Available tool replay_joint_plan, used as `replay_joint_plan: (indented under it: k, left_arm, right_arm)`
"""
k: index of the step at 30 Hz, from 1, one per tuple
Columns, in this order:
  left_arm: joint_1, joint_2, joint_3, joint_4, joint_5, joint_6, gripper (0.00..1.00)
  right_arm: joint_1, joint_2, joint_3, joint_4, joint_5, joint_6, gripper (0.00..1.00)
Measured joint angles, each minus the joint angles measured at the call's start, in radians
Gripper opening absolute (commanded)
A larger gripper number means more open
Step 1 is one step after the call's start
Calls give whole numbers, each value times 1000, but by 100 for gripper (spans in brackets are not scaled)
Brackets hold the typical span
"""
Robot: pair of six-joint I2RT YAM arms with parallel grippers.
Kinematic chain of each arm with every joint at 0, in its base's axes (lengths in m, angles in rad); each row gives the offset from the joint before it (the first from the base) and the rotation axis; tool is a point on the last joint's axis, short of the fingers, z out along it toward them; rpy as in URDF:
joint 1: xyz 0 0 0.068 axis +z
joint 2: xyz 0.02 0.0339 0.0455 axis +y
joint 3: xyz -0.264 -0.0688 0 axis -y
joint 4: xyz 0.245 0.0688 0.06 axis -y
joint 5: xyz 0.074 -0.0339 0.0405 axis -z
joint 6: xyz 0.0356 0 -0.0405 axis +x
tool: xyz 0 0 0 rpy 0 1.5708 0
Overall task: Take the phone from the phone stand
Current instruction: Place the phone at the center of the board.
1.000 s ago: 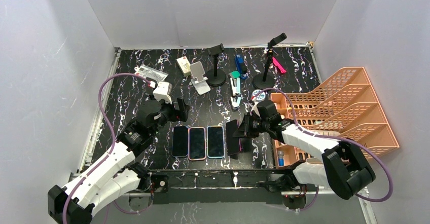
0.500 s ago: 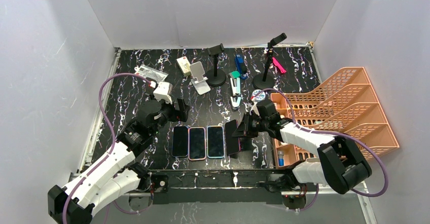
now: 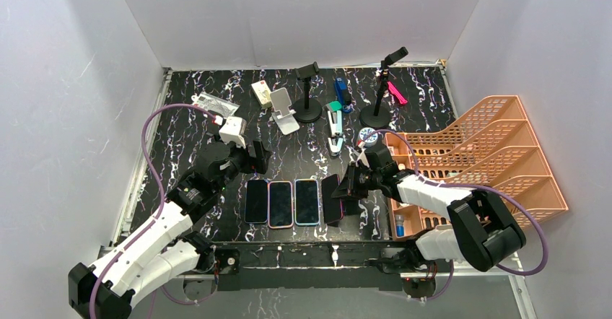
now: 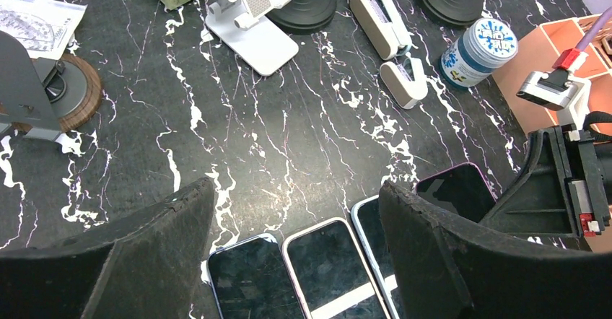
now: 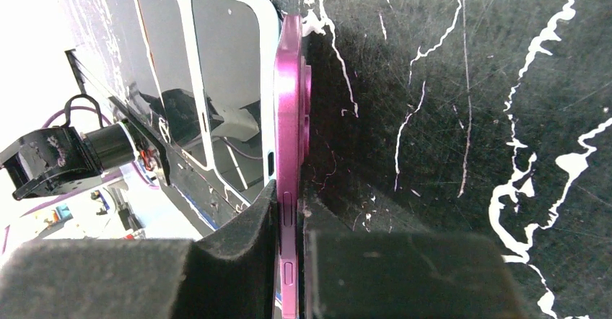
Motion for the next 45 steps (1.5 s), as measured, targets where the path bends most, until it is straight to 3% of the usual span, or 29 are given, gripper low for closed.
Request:
replay_joint_plan:
  k: [8,25,45]
  left_arm:
    - [0,2,0,0,4,0,81]
    - [0,2,0,0,4,0,81]
    - [0,10,0,-6,3,0,81]
  right_arm:
    - [-6,5,-9,5,-8,12,23]
    - [-19,1,-9,-42,61,0,48]
    - [-20,-53,-7,-143,161,-40,49]
